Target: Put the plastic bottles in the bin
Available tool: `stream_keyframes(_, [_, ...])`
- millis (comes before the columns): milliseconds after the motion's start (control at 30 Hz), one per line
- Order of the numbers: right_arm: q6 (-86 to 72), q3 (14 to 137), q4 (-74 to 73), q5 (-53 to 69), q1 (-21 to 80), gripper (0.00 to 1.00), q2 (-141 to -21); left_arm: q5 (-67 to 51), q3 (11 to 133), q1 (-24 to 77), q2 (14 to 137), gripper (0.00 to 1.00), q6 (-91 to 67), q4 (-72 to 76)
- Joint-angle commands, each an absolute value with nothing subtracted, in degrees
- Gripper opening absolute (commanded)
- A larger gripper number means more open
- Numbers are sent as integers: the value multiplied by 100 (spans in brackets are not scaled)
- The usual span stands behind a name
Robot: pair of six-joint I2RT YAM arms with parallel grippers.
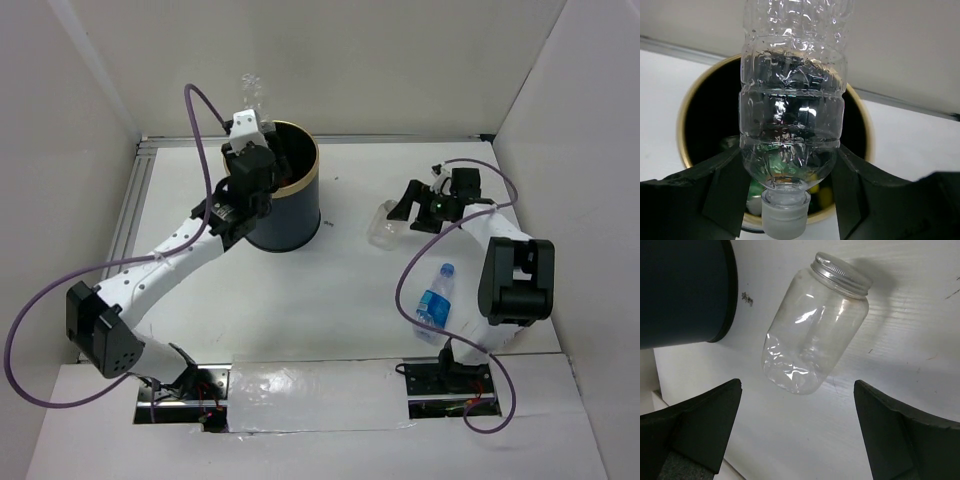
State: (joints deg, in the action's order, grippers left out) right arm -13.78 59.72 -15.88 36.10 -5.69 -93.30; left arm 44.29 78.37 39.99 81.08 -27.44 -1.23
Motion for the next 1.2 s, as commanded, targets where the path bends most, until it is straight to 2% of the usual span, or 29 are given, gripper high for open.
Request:
stream_keyframes(0, [-1652, 6327, -1521, 3375, -387, 100, -9623, 4449, 7787, 3465, 8304, 40, -2883, -229])
stream_keyframes(33, [-1652, 6389, -1468, 3314, -387, 100, -9842, 4369, 7874, 3393, 8367, 44, -2883, -368])
stream_keyframes(67, [-1705, 6451, -1468, 3313, -317, 100, -9966, 4238, 7945, 3332, 8419, 61, -2883, -474])
stream_keyframes(200, [-1862, 6916, -1407, 3164, -255, 100, -10590, 4034, 8208, 3226, 8543, 93, -2770, -738])
stream_keyframes(300, [-2012, 7005, -1345, 3111, -255, 100, -10994, 3885, 8131, 3286, 8175, 99, -2498, -634])
stream_keyframes(367, [-2013, 7233, -1440, 2998, -202, 100, -11275, 3788, 8060, 3427, 7938, 99, -2374, -633])
stream_keyframes(433, [-1882, 7356, -1511, 2927, -141, 93, -11338, 3674, 7946, 3603, 7534, 99, -2067, -484])
stream_keyframes(467, [-1881, 7356, -1512, 2979, -141, 75, -11338, 3674, 7745, 3847, 7367, 99, -1970, -431])
stream_keyframes(533, [-1592, 7356, -1512, 3119, -141, 46, -11224, 3157, 7446, 4068, 6831, 95, -1776, -431])
stream_keyframes(567, [-1478, 7513, -1599, 3338, -141, 24, -11041, 2964, 7018, 4287, 6629, 91, -1775, -431])
stream_keyframes(600, [-1372, 7610, -1600, 3470, -141, 19, -10909, 2457, 6744, 4385, 6436, 87, -1775, -344])
stream_keyframes(733, [-469, 8645, -1941, 4121, 70, 11, -10337, 1690, 5189, 4929, 5644, 80, -2249, -88])
stream_keyframes(767, [-335, 9310, -2012, 4427, 149, 11, -10336, 1688, 4916, 5061, 5556, 80, -2546, -88])
stream_keyframes(867, [-133, 10193, -1847, 4823, 465, 11, -10266, 1608, 3992, 5527, 5432, 80, -3030, 245])
stream_keyframes(967, [8, 11665, -1460, 5288, 1200, 11, -10624, 1774, 3272, 6132, 5606, 84, -3250, 657])
stream_keyframes(1033, [9, 11933, -1459, 5378, 1343, 11, -10915, 1836, 3270, 6135, 5764, 84, -3252, 720])
stream_keyframes(1167, [-271, 13172, -1521, 5432, 2029, 17, -11767, 1731, 3295, 6284, 6160, 90, -3252, 1045])
